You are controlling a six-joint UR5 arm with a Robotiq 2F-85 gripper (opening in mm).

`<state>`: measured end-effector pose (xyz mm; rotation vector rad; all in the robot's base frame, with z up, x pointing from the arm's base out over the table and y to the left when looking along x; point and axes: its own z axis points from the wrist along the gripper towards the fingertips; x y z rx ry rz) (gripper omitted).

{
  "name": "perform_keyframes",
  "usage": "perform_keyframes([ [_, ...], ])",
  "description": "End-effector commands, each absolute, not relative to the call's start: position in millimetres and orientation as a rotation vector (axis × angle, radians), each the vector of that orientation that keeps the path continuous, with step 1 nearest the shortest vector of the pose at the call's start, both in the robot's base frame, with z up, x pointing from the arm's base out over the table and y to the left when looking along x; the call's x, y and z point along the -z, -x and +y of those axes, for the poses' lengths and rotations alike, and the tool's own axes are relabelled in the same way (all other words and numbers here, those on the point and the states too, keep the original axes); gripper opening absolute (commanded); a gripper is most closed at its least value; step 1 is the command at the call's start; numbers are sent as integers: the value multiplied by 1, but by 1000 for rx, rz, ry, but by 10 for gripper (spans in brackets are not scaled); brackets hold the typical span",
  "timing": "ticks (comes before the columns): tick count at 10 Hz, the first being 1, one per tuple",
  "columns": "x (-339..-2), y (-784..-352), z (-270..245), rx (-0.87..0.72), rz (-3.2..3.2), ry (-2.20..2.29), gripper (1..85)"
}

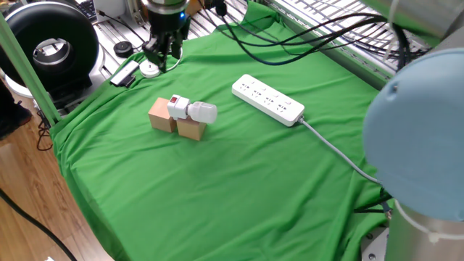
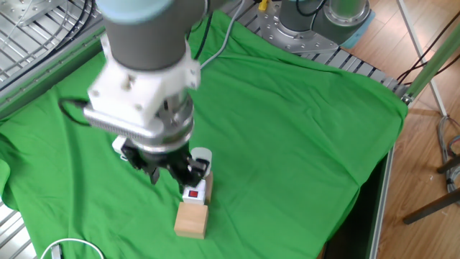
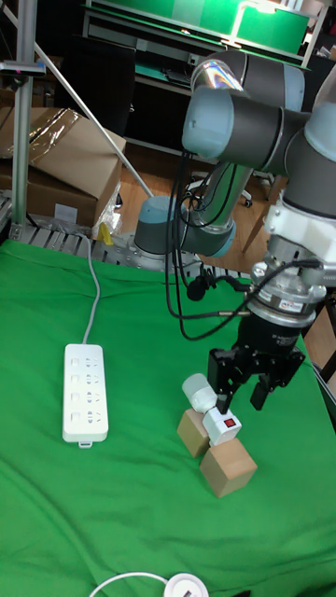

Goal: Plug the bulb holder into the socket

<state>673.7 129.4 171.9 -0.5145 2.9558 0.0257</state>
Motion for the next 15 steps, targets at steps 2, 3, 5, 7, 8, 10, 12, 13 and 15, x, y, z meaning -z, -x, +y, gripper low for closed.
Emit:
perform_keyframes([
  [2,-154,-674,141,-22,2974,532,547],
  [3,-153,-667,141,-29,3000,539,553],
  [5,-152,-655,138,-22,3033,619,560],
  [7,-150,-662,140,-27,3001,660,670],
  [8,-138,-668,143,-56,2984,669,677],
  [10,-116,-672,150,-45,2961,666,677],
  [12,-114,-665,163,-92,2965,668,677],
  [13,-119,-660,162,-90,2970,684,677],
  [15,-109,-659,155,-66,2960,720,693],
])
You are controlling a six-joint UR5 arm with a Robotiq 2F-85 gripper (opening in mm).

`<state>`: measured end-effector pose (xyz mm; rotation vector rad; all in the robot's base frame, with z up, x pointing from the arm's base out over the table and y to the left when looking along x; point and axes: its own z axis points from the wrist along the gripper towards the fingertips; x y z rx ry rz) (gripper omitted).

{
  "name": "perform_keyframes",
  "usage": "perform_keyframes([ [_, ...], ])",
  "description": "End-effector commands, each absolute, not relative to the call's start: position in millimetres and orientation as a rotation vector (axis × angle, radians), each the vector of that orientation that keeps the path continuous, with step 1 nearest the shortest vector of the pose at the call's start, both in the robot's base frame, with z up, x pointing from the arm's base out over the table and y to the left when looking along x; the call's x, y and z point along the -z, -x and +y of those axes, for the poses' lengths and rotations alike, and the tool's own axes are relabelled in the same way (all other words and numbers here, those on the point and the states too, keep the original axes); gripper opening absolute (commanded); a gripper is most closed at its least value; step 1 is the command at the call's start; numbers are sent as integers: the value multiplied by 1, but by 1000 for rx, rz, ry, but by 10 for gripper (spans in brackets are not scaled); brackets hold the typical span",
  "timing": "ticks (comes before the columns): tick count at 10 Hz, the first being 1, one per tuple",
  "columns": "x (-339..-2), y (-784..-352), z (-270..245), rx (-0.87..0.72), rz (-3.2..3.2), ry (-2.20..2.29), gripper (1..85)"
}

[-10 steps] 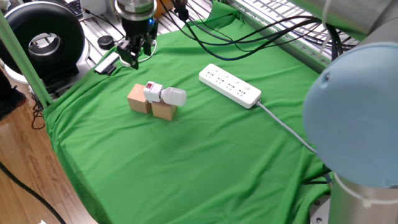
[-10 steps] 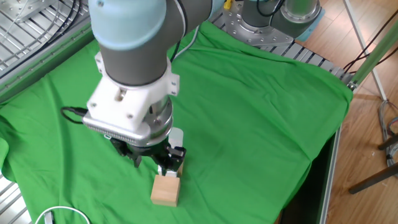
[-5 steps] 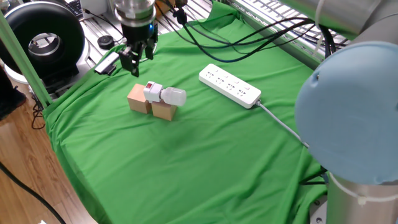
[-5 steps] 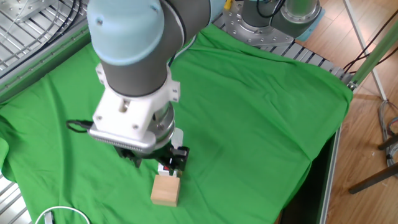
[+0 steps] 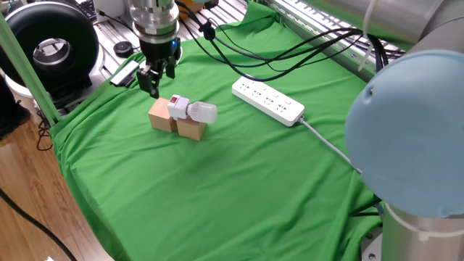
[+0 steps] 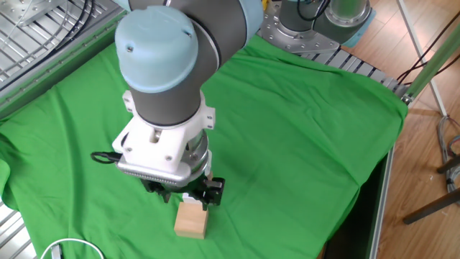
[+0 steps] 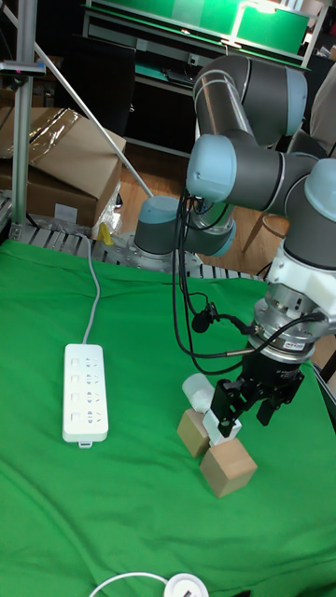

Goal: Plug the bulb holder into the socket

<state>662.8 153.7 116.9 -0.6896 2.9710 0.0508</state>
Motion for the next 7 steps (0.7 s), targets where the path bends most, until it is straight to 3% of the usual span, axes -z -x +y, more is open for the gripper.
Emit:
perform_keyframes([
  [1,-102,-658,156,-91,2939,771,717],
  [3,-103,-649,156,-106,2950,797,783],
  [7,-96,-648,152,-25,2959,739,747],
])
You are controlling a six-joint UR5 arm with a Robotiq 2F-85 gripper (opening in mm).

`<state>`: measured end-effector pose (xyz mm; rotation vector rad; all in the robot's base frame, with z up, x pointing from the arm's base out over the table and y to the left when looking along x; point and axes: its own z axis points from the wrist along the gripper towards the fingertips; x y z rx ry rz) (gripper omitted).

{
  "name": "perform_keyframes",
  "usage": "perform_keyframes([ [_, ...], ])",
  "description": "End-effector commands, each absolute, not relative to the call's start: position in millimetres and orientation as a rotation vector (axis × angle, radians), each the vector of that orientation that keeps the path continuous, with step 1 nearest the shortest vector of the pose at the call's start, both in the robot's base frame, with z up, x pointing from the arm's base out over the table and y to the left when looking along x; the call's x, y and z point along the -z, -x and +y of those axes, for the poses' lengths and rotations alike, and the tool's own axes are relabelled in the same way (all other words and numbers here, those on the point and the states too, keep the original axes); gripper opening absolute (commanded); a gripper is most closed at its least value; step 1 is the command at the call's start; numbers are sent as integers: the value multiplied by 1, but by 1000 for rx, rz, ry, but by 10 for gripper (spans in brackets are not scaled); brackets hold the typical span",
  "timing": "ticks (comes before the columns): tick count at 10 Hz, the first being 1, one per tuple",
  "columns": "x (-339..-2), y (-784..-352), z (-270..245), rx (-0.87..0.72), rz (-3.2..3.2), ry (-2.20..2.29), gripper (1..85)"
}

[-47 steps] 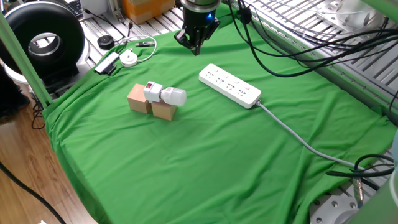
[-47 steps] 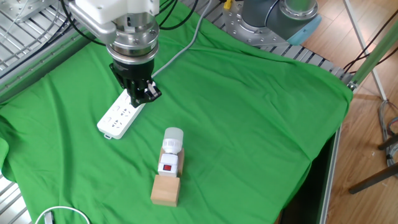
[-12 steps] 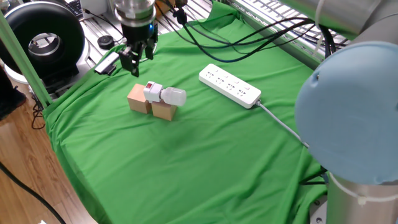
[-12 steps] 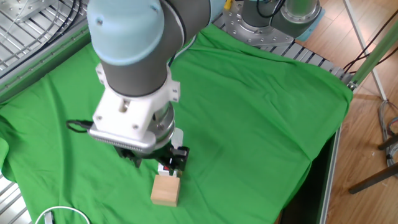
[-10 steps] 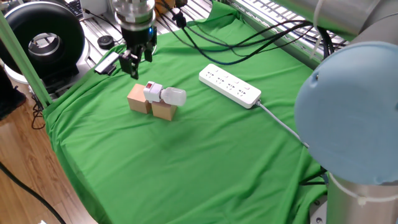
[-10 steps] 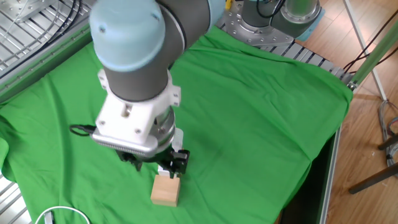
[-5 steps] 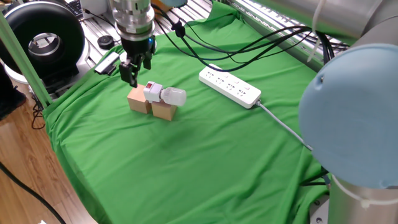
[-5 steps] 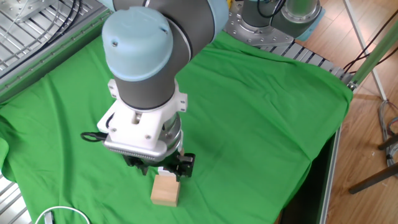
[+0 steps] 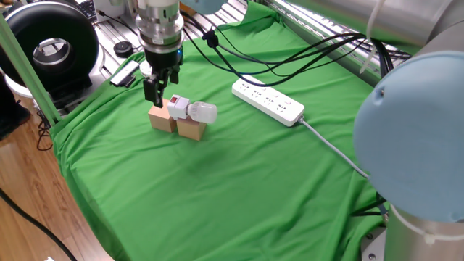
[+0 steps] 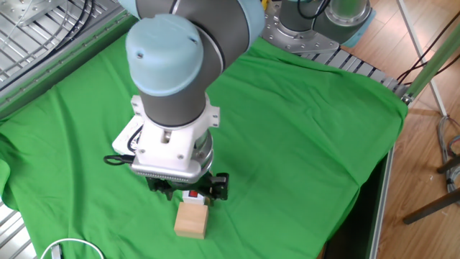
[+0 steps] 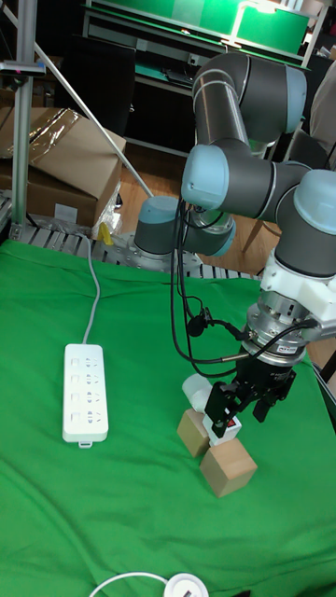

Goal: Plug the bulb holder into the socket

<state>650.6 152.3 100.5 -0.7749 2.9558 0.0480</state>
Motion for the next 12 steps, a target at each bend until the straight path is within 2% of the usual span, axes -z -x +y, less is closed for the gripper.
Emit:
perform_keyframes([
  [1,-93,-647,151,-11,2964,711,737],
  [8,-80,-645,141,46,2995,746,717],
  [10,-77,-639,149,3,3011,746,717],
  [12,-76,-635,138,66,3033,747,700],
])
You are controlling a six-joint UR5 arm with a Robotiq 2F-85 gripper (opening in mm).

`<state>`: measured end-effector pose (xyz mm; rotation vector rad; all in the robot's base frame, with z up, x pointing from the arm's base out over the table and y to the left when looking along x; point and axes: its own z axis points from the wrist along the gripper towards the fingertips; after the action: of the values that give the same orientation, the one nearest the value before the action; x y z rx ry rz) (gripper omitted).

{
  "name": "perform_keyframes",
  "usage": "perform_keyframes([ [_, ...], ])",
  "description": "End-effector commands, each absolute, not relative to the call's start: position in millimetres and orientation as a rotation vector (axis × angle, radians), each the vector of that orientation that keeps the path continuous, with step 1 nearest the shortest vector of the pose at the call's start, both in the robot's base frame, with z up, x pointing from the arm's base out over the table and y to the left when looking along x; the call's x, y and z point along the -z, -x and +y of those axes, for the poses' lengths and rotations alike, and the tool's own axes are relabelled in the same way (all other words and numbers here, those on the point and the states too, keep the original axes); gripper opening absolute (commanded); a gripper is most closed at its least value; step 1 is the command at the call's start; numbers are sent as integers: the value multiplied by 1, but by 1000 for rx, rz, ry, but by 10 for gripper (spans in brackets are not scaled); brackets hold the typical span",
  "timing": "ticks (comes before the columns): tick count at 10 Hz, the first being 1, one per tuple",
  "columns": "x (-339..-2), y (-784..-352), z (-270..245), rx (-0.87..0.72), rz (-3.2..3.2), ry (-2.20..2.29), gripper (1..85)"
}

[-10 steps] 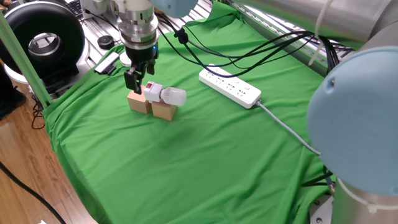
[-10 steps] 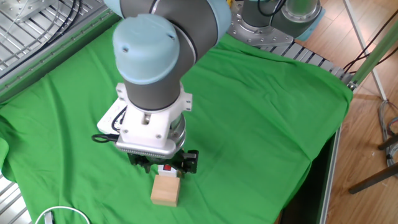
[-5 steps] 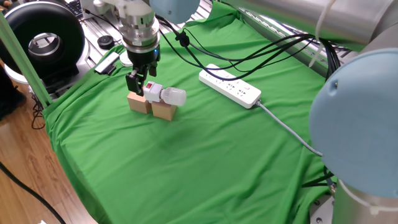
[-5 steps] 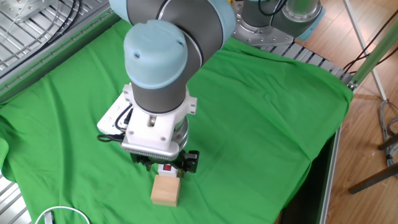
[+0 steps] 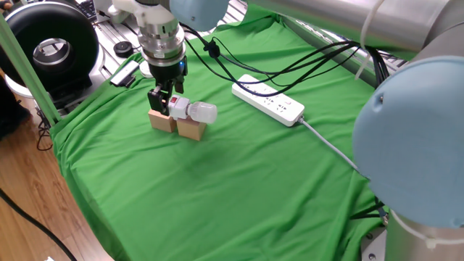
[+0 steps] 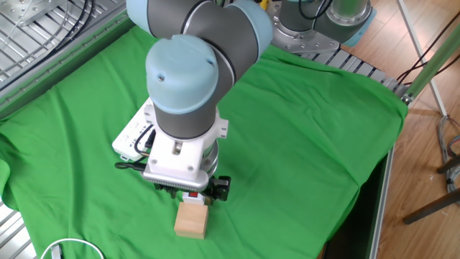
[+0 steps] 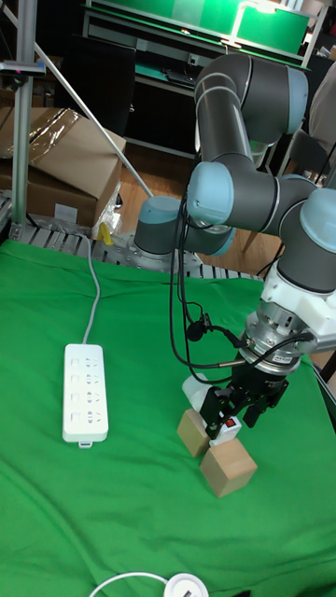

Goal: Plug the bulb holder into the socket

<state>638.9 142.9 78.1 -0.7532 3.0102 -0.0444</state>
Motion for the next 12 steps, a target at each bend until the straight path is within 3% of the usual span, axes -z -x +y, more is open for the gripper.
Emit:
perform_keyframes([
  [1,-75,-632,137,71,3040,749,690],
  [12,-66,-621,136,50,3030,744,663],
])
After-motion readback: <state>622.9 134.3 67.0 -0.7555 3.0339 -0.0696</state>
